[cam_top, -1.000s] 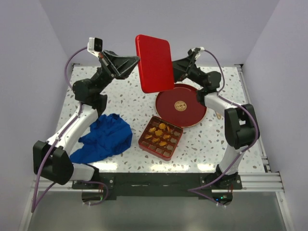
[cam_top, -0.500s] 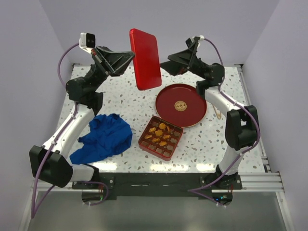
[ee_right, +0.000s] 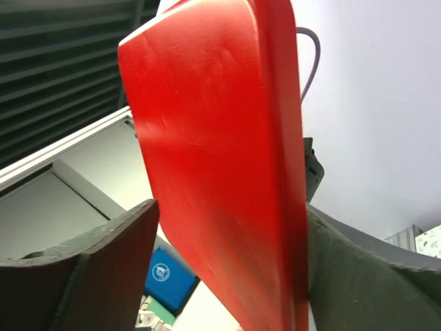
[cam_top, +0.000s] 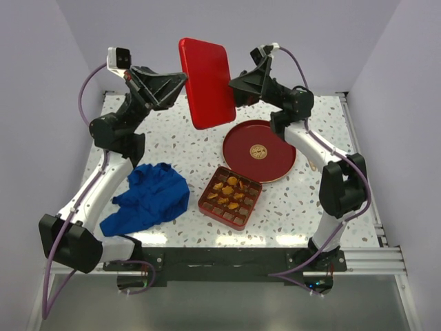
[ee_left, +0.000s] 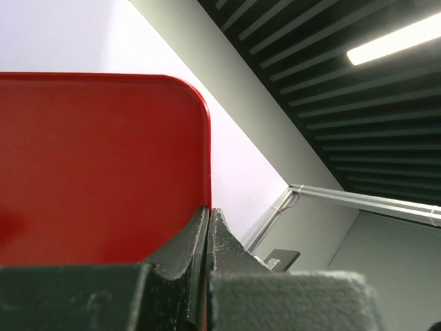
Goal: Pack the cookies
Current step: Pass from the left arm to the right
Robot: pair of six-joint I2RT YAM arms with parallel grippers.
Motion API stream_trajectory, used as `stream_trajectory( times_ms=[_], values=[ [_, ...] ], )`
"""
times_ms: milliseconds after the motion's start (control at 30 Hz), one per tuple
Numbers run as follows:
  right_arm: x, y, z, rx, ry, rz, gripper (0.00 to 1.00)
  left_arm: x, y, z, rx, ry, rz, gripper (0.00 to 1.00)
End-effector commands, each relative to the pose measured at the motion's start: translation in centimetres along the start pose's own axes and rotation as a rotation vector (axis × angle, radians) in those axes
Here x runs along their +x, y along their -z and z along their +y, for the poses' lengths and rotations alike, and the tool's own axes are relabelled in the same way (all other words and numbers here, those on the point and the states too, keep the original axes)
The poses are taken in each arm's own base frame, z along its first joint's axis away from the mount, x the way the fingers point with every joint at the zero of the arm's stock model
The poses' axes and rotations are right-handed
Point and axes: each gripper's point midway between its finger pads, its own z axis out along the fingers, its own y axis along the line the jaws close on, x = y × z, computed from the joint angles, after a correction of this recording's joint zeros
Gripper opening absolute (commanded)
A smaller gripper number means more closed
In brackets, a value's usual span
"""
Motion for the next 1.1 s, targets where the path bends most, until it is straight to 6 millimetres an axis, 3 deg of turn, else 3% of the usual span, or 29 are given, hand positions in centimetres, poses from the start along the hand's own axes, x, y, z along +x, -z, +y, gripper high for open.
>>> stream_trajectory(
  times_ms=[0,200,567,800,967,1067],
  values=[
    [4.4,0.5,9.3,-0.239,0.256,0.104,0.70,-0.2,0.8,-2.5,0.084,-0.028,-0.047,0.00],
    [4.8,0.7,9.4,-0.234,0.236,0.100,0.62,-1.1,1.7,-1.1,0.063,-0.008,-0.081,0.00],
    [5.3,1.1,8.4,-0.186,0.215,0.118,0.40,-2.2,2.7,0.9,0.031,0.019,-0.135,0.12],
    [4.8,1.5,6.9,-0.136,0.161,0.083,0.29,-2.0,3.1,1.0,0.041,0.017,-0.128,0.43],
    [4.7,2.1,6.0,-0.105,0.136,0.055,0.19,-1.8,4.1,1.2,0.026,-0.001,-0.134,0.54],
    [4.9,2.8,5.1,-0.048,0.160,0.043,0.09,-1.9,6.0,2.9,-0.063,-0.025,-0.153,0.61]
  ],
)
